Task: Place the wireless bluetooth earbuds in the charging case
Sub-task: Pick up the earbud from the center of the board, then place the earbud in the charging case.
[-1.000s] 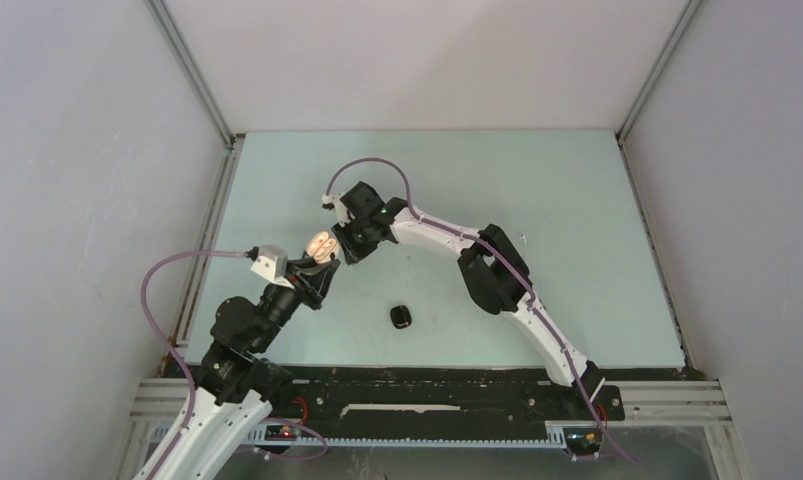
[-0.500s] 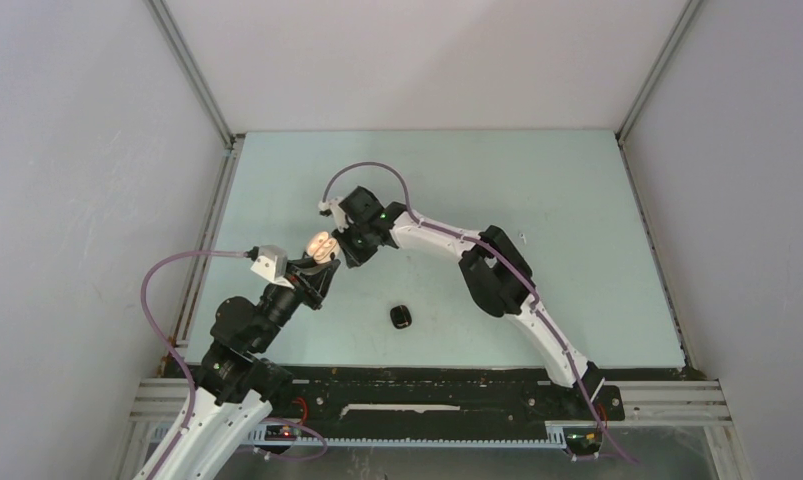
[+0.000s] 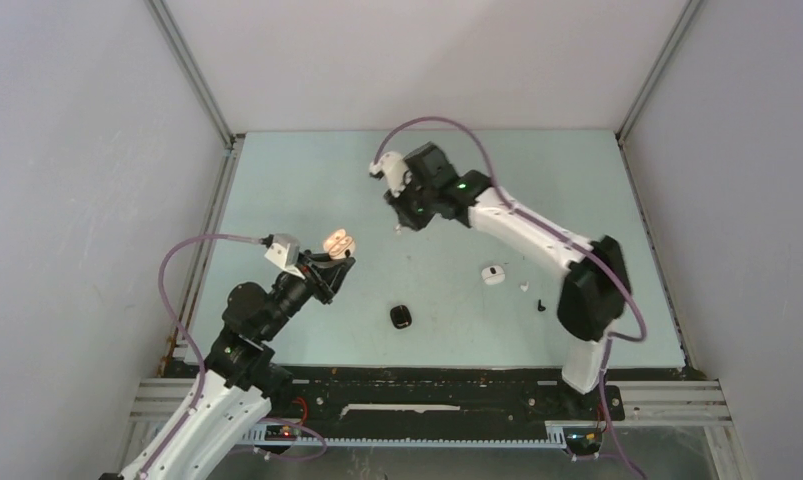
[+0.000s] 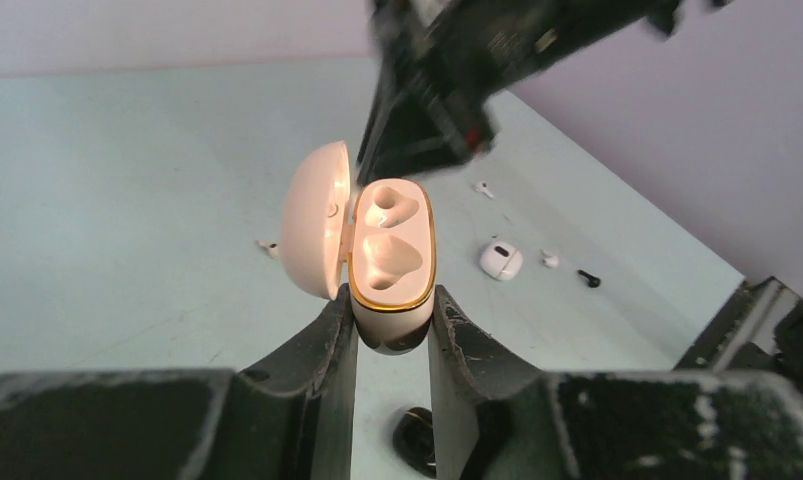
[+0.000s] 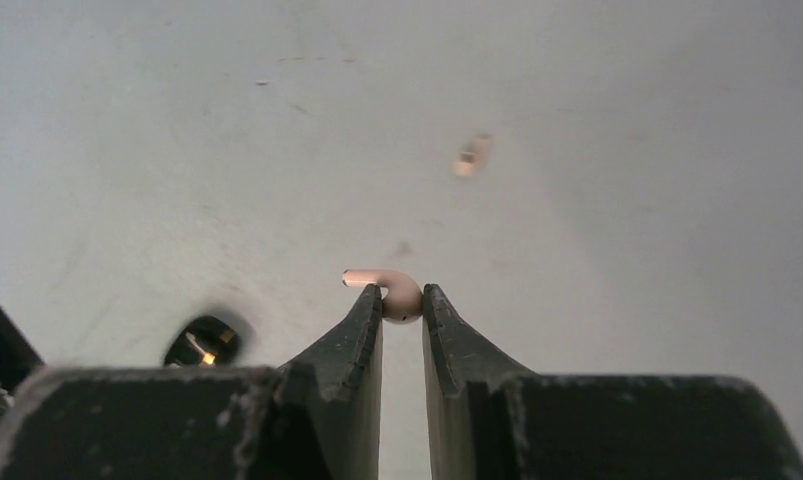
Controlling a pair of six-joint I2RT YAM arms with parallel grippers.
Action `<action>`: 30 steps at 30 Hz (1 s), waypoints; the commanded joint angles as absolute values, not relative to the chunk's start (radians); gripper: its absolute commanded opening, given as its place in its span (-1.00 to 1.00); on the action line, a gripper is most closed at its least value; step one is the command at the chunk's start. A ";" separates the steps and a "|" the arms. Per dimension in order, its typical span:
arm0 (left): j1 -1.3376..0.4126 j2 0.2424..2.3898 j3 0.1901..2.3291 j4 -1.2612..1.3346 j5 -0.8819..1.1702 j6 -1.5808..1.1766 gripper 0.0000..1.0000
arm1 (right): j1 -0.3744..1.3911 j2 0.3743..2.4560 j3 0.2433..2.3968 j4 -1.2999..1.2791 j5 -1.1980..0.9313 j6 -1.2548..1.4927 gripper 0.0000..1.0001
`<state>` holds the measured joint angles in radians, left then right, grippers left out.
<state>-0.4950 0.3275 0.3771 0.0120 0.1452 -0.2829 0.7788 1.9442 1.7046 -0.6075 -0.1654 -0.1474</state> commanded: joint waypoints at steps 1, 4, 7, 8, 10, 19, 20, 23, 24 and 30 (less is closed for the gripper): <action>-0.500 0.442 0.418 0.203 0.235 -0.384 -1.00 | 0.711 1.688 1.637 -0.619 -0.058 -0.401 -1.00; -0.543 0.560 0.458 0.266 0.236 -0.371 -1.00 | 0.650 1.549 1.586 -0.578 -0.034 -0.550 -1.00; -0.612 0.675 0.497 0.349 0.222 -0.328 -1.00 | 0.607 1.410 1.540 -0.541 -0.022 -0.718 -1.00; -0.635 0.715 0.511 0.380 0.233 -0.316 -1.00 | 0.602 1.361 1.519 -0.525 -0.022 -0.766 -1.00; -0.676 0.792 0.538 0.437 0.260 -0.296 -1.00 | 0.605 1.265 1.463 -0.495 -0.023 -0.842 -1.00; -0.794 1.040 0.590 0.665 0.382 -0.184 -1.00 | 0.849 0.896 1.250 -0.493 0.044 -1.046 -1.00; -0.798 1.059 0.596 0.686 0.393 -0.178 -1.00 | 0.884 0.871 1.232 -0.496 0.060 -1.050 -1.00; -0.826 1.106 0.621 0.693 0.397 -0.138 -1.00 | 0.972 0.822 1.170 -0.477 0.119 -1.063 -1.00; -0.837 1.121 0.630 0.695 0.394 -0.133 -1.00 | 0.992 0.811 1.148 -0.462 0.134 -1.075 -1.00; -0.893 1.193 0.688 0.706 0.373 -0.126 -1.00 | 1.043 0.769 1.032 -0.345 0.116 -1.150 -1.00</action>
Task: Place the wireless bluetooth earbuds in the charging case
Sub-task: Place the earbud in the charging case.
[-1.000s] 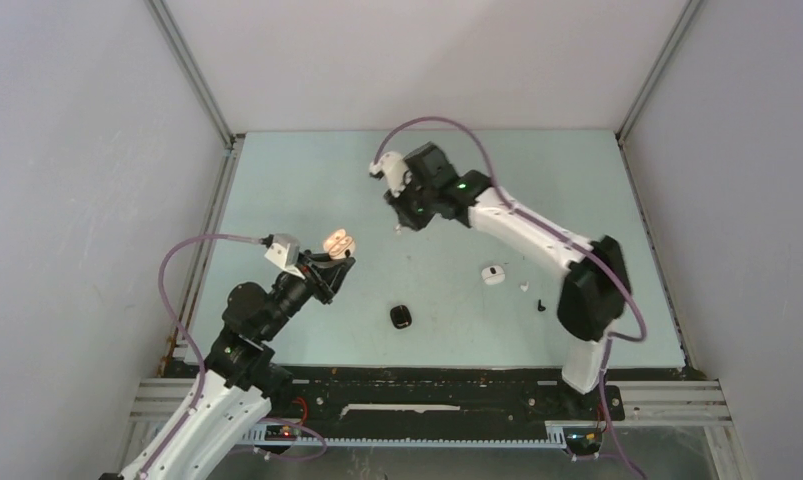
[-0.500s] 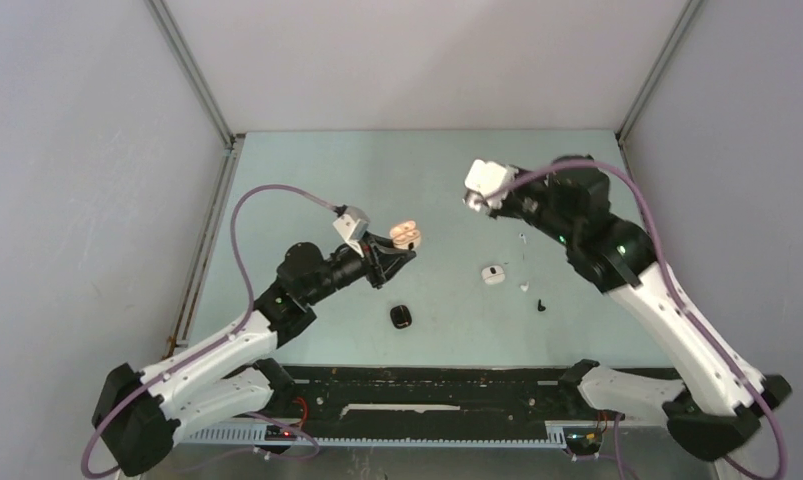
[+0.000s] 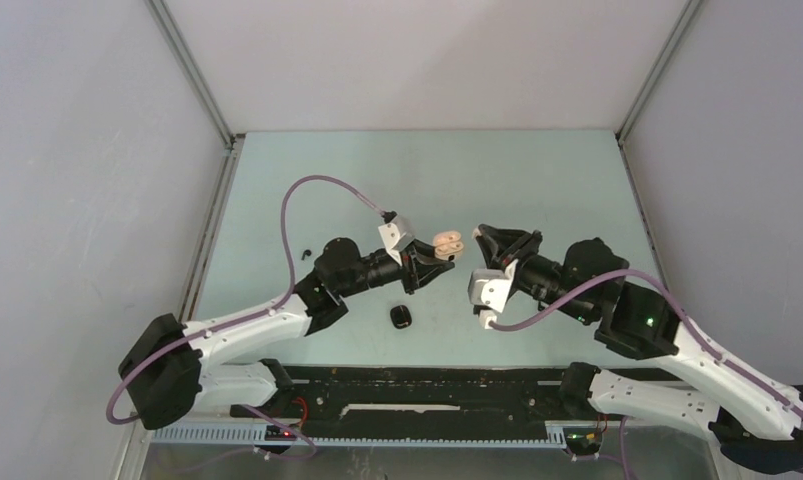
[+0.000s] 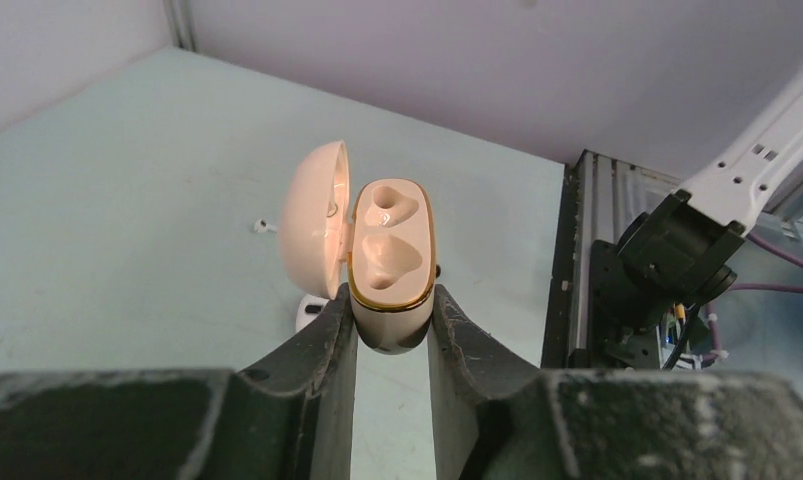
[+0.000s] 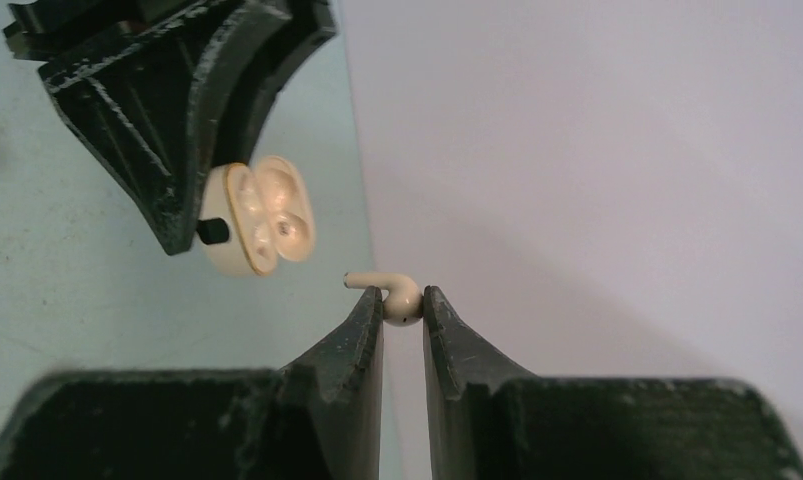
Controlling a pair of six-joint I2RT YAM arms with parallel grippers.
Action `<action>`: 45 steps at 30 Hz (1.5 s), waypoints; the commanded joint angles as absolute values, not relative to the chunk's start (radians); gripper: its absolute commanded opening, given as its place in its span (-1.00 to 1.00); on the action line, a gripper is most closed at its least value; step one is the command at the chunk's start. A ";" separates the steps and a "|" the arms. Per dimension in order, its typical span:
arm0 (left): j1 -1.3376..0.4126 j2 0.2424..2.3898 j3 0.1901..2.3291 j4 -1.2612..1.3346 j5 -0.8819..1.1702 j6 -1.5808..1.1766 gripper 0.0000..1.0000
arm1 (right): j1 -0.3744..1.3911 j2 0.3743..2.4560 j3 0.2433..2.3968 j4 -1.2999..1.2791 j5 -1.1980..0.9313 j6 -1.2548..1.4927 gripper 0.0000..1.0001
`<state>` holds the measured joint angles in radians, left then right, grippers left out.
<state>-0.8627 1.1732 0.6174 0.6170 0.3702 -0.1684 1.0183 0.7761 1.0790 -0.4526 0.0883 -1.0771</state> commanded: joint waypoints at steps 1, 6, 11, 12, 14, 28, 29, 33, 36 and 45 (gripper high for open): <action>-0.900 1.203 0.698 0.708 0.378 -0.129 -1.00 | 1.050 0.770 1.024 -0.331 0.117 -1.164 -1.00; -0.916 1.228 0.727 0.708 0.396 -0.135 -1.00 | 1.073 0.784 1.001 -0.296 0.118 -1.209 -1.00; -0.924 1.236 0.729 0.723 0.384 -0.164 -1.00 | 1.087 0.793 1.000 -0.311 0.120 -1.190 -1.00; -0.926 1.237 0.725 0.738 0.384 -0.172 -1.00 | 1.091 0.793 1.000 -0.311 0.121 -1.186 -1.00; -0.930 1.239 0.723 0.754 0.386 -0.180 -1.00 | 1.095 0.797 1.000 -0.314 0.127 -1.178 -1.00; -0.940 1.233 0.712 0.755 0.382 -0.160 -1.00 | 1.116 0.831 1.000 -0.350 0.139 -1.146 -1.00; -0.940 1.231 0.712 0.755 0.382 -0.160 -1.00 | 1.118 0.833 1.000 -0.353 0.140 -1.145 -1.00; -0.940 1.225 0.709 0.755 0.377 -0.164 -1.00 | 1.121 0.838 1.000 -0.359 0.145 -1.144 -1.00; -0.940 1.224 0.709 0.754 0.371 -0.164 -1.00 | 1.122 0.837 1.000 -0.372 0.145 -1.138 -1.00; -0.940 1.214 0.700 0.755 0.360 -0.167 -1.00 | 1.124 0.831 1.000 -0.412 0.163 -1.124 -1.00</action>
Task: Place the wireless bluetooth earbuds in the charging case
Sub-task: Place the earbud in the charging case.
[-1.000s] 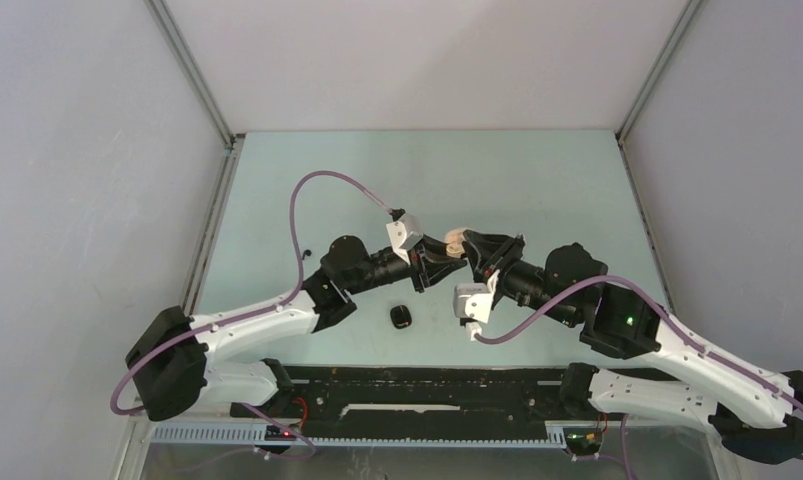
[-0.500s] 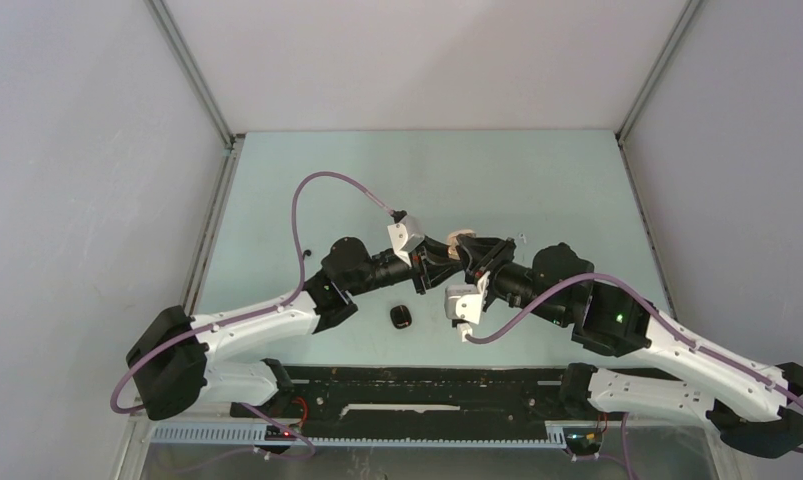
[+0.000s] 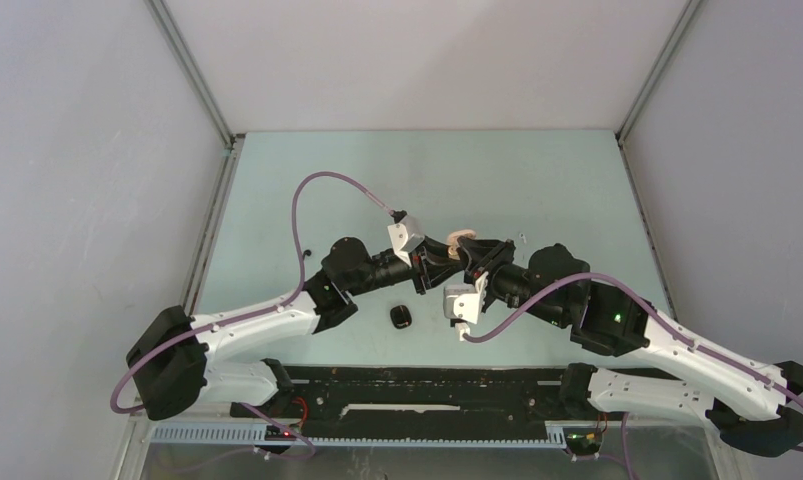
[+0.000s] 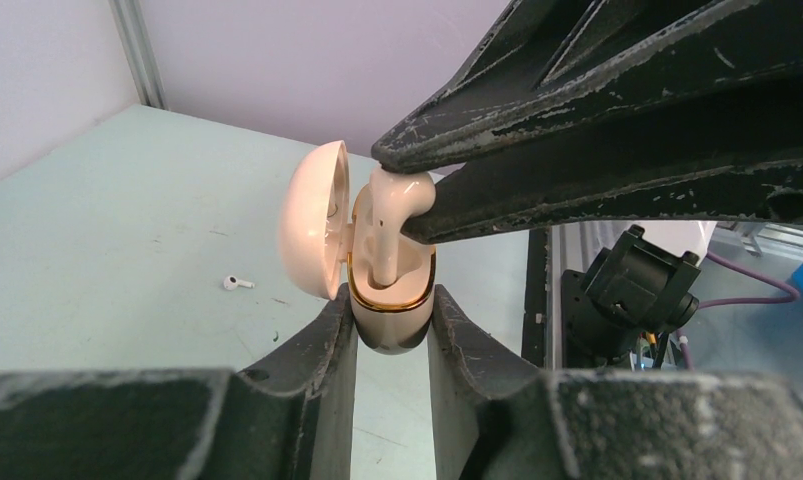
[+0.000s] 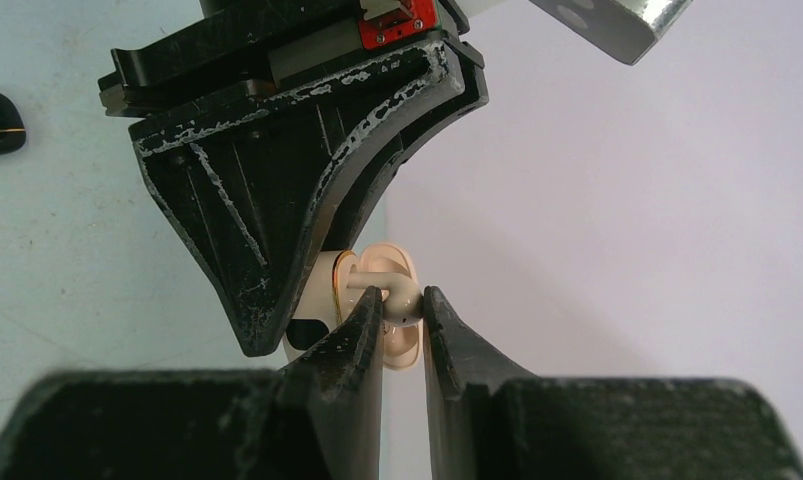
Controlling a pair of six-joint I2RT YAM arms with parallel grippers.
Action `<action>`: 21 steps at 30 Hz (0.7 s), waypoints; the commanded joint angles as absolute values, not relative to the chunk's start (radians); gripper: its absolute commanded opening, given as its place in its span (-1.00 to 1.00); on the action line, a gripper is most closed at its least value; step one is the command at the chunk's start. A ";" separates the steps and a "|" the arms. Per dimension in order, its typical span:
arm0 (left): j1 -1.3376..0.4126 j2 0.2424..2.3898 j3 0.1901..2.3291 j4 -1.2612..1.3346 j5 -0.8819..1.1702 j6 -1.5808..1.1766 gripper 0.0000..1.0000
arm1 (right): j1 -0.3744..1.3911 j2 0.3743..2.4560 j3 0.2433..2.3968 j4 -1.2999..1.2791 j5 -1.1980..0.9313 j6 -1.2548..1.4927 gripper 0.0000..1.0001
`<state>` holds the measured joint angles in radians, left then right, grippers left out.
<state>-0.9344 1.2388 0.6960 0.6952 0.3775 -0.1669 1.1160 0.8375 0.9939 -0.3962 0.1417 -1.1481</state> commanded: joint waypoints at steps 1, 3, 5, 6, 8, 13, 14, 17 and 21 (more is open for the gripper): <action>-0.941 1.212 0.699 0.754 0.359 -0.166 -1.00 | 1.124 0.831 1.000 -0.414 0.164 -1.123 -1.00; -0.940 1.209 0.698 0.754 0.359 -0.166 -1.00 | 1.125 0.836 1.000 -0.413 0.167 -1.121 -1.00; -0.942 1.208 0.697 0.755 0.359 -0.166 -1.00 | 1.130 0.841 1.000 -0.415 0.168 -1.120 -1.00; -0.943 1.208 0.696 0.755 0.358 -0.165 -1.00 | 1.131 0.844 1.000 -0.419 0.168 -1.121 -1.00; -0.945 1.205 0.694 0.755 0.360 -0.162 -1.00 | 1.138 0.850 1.000 -0.439 0.163 -1.129 -1.00; -0.953 1.204 0.686 0.755 0.344 -0.153 -1.00 | 1.155 0.863 1.001 -0.519 0.128 -1.136 -0.97; -0.954 1.205 0.686 0.755 0.344 -0.152 -1.00 | 1.164 0.863 1.002 -0.540 0.125 -1.137 -0.92; -0.957 1.207 0.683 0.755 0.338 -0.148 -1.00 | 1.181 0.872 1.002 -0.564 0.135 -1.110 -0.57; -0.957 1.208 0.674 0.755 0.336 -0.143 -1.00 | 1.198 0.861 1.037 -0.608 0.158 -1.080 -0.25</action>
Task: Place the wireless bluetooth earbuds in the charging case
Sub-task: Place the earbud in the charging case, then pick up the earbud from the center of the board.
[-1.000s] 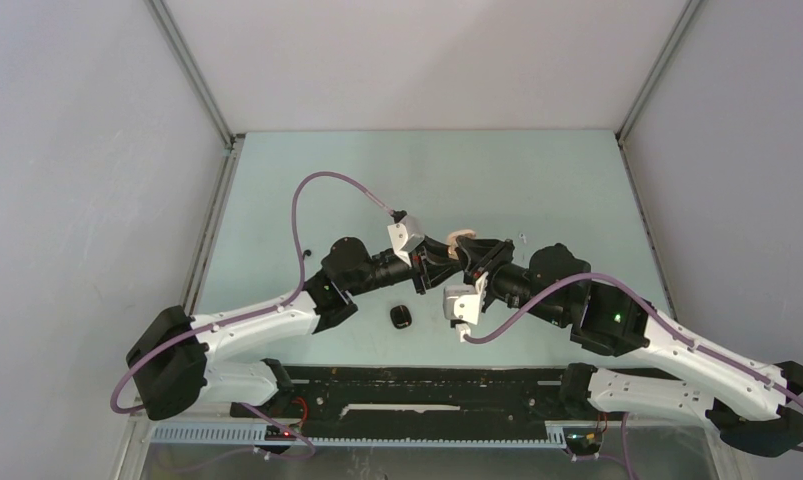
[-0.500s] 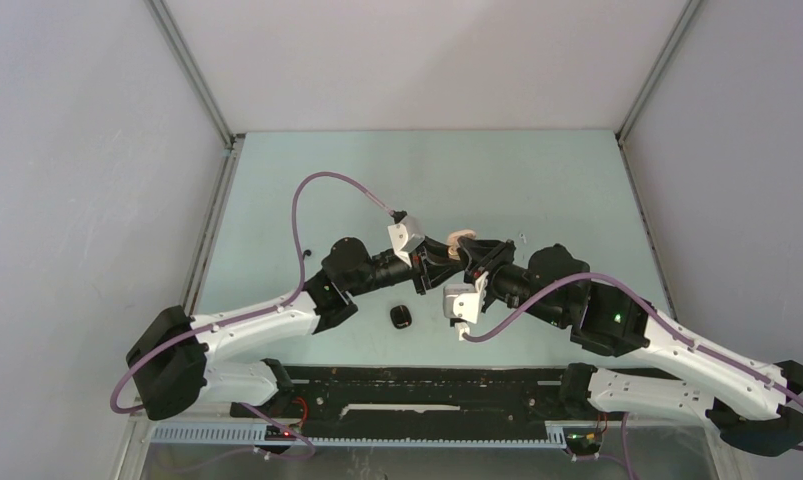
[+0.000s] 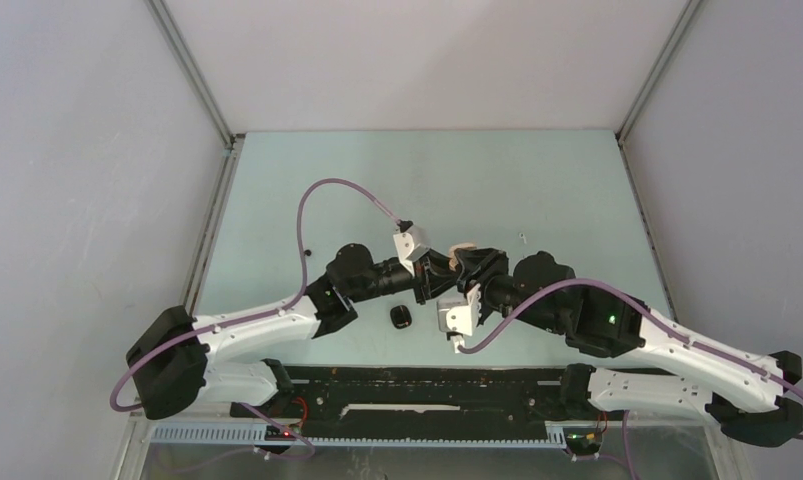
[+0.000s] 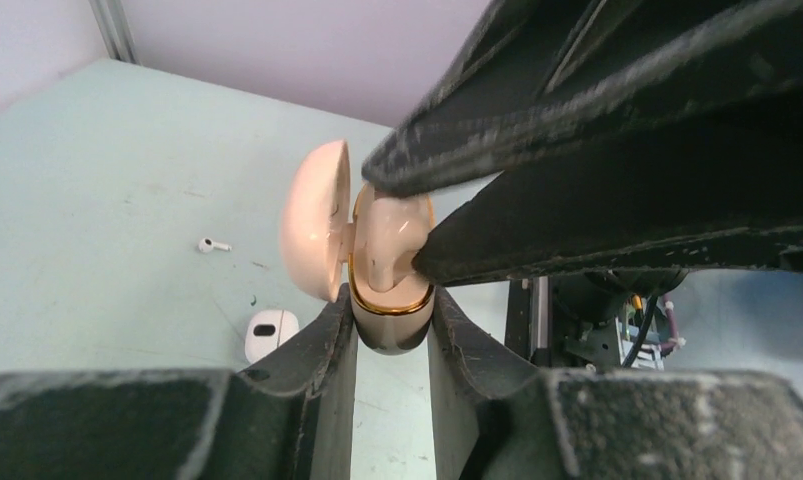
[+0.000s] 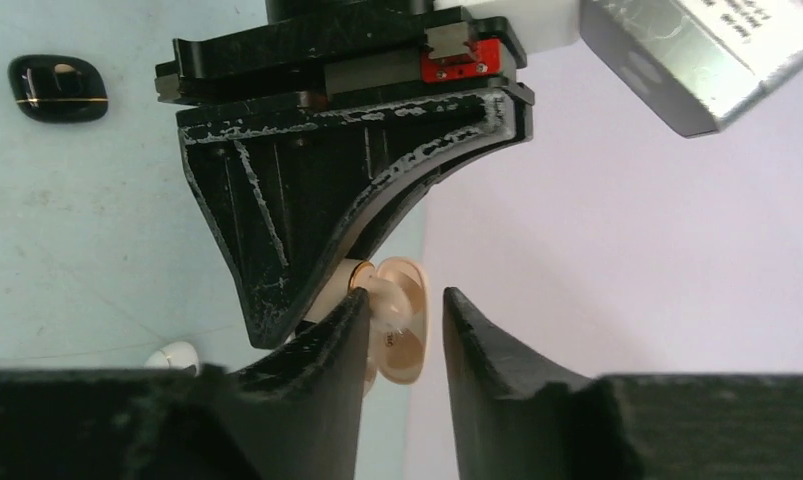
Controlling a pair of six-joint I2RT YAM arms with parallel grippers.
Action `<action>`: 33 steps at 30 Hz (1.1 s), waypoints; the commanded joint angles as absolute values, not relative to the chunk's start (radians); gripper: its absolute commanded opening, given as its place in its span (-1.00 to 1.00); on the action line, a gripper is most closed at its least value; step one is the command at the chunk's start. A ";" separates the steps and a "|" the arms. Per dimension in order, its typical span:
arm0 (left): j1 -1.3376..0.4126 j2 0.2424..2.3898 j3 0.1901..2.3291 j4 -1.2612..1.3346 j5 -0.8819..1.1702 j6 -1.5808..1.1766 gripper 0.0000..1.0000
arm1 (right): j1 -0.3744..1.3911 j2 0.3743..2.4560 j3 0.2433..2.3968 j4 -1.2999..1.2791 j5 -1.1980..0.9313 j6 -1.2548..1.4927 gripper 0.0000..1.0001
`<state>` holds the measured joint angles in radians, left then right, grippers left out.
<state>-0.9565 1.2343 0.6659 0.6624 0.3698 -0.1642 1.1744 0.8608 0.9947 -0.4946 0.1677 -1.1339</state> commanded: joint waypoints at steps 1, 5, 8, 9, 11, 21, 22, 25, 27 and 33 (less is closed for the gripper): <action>-0.957 1.209 0.672 0.755 0.336 -0.142 -1.00 | 1.197 0.859 1.063 -0.643 0.146 -1.063 -0.17; -0.958 1.215 0.669 0.755 0.341 -0.134 -1.00 | 1.188 0.856 1.199 -0.804 0.050 -0.961 0.52; -0.957 1.224 0.669 0.755 0.348 -0.128 -1.00 | 1.163 0.881 1.335 -0.912 -0.028 -0.845 0.71; -0.958 1.229 0.670 0.755 0.352 -0.128 -1.00 | 1.142 0.899 1.380 -0.949 -0.054 -0.806 0.73; -0.957 1.236 0.673 0.754 0.364 -0.130 -1.00 | 1.063 0.933 1.467 -1.008 -0.127 -0.741 0.76; -0.957 1.209 0.659 0.714 0.327 -0.137 -1.00 | 0.228 1.095 1.613 -1.078 -0.801 -0.570 0.69; -0.957 1.197 0.655 0.700 0.318 -0.133 -1.00 | 0.176 1.114 1.606 -1.058 -0.831 -0.538 0.66; -0.955 1.157 0.631 0.663 0.283 -0.128 -1.00 | 0.071 1.160 1.554 -0.939 -0.843 -0.409 0.49; -0.954 1.122 0.612 0.638 0.258 -0.131 -1.00 | 0.064 1.170 1.486 -0.812 -0.788 -0.301 0.42; -0.946 0.969 0.590 0.427 -0.027 -0.155 -1.00 | 0.131 1.225 1.278 -0.509 -0.650 -0.114 0.15</action>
<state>-0.9562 1.0733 0.5858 0.5495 0.1852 -0.1570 0.0795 1.1976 1.3613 -0.7731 -0.7158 -0.2947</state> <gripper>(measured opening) 0.296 0.619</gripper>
